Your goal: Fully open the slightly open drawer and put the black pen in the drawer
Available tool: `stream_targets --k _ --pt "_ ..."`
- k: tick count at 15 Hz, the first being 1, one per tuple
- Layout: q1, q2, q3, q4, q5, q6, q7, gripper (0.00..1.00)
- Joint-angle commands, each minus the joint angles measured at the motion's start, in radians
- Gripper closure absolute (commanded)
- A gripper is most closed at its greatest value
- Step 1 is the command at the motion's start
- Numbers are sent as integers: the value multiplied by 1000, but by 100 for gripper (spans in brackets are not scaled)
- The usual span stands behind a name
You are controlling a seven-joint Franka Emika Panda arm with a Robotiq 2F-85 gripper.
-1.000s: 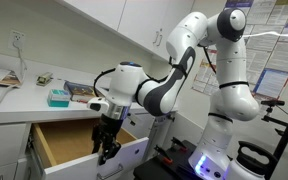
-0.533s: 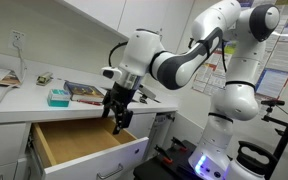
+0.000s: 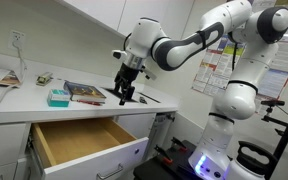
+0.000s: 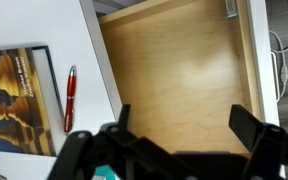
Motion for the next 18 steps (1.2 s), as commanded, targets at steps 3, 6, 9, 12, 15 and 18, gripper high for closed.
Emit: stream_targets --k 3,6,9,12,15,18 --pt "-4 0 10 1 2 -1 -2 0" --pt "-37 34 -12 51 -17 12 35 0" --pt "-63 74 -52 125 73 -21 -22 0" --pt "-93 139 -88 209 117 -14 -82 0" --pt "-118 211 -105 269 106 29 -91 0" --pt "-134 289 -107 309 132 62 -88 0"
